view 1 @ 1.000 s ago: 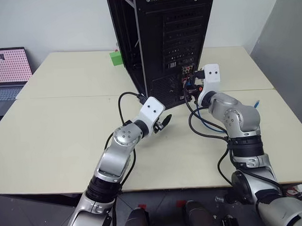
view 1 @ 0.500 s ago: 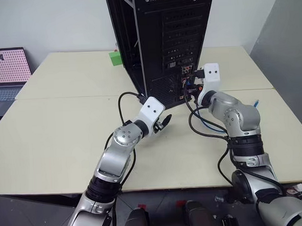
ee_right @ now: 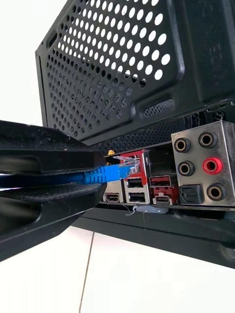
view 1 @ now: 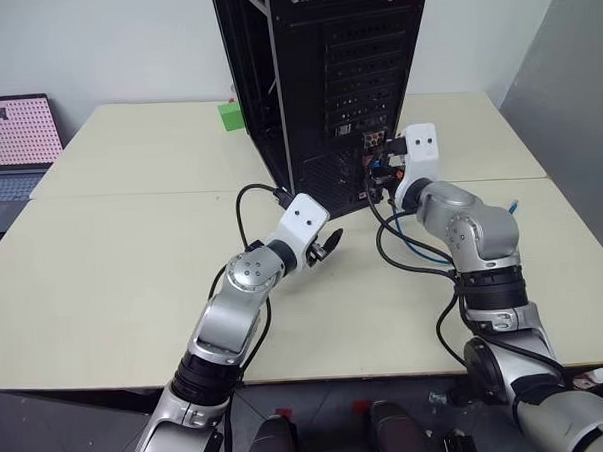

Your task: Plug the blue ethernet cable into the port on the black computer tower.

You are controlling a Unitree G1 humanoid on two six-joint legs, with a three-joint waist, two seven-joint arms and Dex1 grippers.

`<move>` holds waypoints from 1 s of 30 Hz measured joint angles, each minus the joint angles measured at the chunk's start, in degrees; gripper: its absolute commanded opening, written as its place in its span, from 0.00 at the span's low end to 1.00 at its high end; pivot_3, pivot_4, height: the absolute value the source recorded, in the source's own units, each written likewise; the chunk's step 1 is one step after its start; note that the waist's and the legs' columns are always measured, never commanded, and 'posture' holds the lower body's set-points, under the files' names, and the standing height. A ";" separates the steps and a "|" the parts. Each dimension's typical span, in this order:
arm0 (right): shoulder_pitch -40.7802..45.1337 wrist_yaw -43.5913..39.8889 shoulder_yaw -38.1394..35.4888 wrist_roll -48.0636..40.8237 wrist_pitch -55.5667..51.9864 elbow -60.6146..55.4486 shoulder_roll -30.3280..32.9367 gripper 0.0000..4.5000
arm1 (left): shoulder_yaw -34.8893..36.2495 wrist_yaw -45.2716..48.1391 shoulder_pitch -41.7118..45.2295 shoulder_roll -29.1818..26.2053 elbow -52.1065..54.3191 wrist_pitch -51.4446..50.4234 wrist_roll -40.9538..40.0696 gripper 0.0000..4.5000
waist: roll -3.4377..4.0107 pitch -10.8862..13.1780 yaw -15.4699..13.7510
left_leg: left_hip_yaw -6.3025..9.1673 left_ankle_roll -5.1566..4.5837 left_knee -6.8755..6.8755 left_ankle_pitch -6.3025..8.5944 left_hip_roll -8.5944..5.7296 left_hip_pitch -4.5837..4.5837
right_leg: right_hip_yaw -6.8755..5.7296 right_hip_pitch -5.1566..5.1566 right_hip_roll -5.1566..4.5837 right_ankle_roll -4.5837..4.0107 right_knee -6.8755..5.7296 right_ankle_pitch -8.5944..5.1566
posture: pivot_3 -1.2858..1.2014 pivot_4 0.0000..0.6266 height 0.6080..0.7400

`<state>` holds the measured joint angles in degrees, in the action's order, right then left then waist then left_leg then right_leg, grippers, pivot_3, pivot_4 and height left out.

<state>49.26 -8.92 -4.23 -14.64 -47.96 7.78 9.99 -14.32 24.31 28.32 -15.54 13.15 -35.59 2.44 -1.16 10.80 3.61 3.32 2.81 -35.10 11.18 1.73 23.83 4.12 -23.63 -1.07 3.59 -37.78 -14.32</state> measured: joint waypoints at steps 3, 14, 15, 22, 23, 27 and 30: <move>0.71 0.13 0.06 0.15 0.44 1.25 -0.18 0.00 | 0.00 -0.01 0.00 0.04 0.00 0.01 0.00 0.72 | 0.00 0.00 0.00 | 0.00 0.00 0.00 0.00 0.00 0.00 | 0.00 0.00 0.00 0.00 -0.01 0.00 | 0.52 0.24 1.00; 2.10 0.16 0.92 1.92 4.01 5.28 -1.22 0.00 | 0.00 -0.08 0.00 0.20 0.00 0.03 0.00 0.72 | 0.00 0.00 0.53 | 0.00 0.00 -0.02 -0.01 0.00 -0.06 | 0.02 0.00 0.01 0.01 -0.10 0.01 | 0.52 0.24 1.00; 2.13 0.04 0.95 1.93 4.32 5.52 -1.27 0.00 | 0.00 -0.09 0.00 0.21 0.00 0.03 0.00 0.72 | 0.00 0.00 0.62 | 0.00 0.00 -0.02 -0.01 0.00 -0.06 | 0.02 0.00 0.01 0.01 -0.11 0.01 | 0.52 0.24 1.00; 2.13 -0.99 0.98 2.02 5.01 6.01 -1.20 0.00 | 0.00 -0.16 0.00 0.24 0.00 0.03 -0.01 0.72 | 0.00 0.00 0.80 | 0.00 0.00 -0.02 -0.01 0.00 -0.06 | 0.02 0.00 0.01 0.00 -0.12 0.01 | 0.52 0.24 1.00; 2.13 -1.21 0.98 2.02 5.03 6.01 -1.13 0.00 | 0.00 -0.18 0.00 0.28 0.00 0.03 -0.01 0.72 | 0.00 0.00 0.82 | 0.00 0.00 -0.02 -0.01 0.00 -0.06 | 0.02 0.00 0.01 0.00 -0.12 0.01 | 0.52 0.24 1.00; 2.13 -2.15 0.98 2.02 5.03 6.01 -0.84 0.00 | 0.18 -0.76 0.00 0.76 0.00 0.06 -0.10 0.72 | 0.00 0.00 0.84 | 0.00 0.00 -0.02 -0.01 0.00 -0.05 | 0.02 0.00 0.01 0.00 -0.11 0.01 | 0.52 0.24 1.00; 2.07 -2.59 1.01 2.03 5.03 6.01 -0.49 0.17 | 0.47 -1.14 0.00 1.05 0.00 0.06 -0.25 0.72 | 0.00 0.00 0.84 | 0.00 0.00 -0.02 -0.01 0.00 -0.04 | 0.01 0.00 0.01 0.00 -0.10 0.01 | 0.52 0.24 1.00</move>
<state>51.33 -11.51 -3.22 -12.61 -42.93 13.79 9.50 -13.85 23.18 28.32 -14.49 13.14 -35.53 2.19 -1.16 10.80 4.45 3.32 2.81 -35.11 11.18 1.73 23.78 4.13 -23.63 -1.07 3.59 -37.88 -14.32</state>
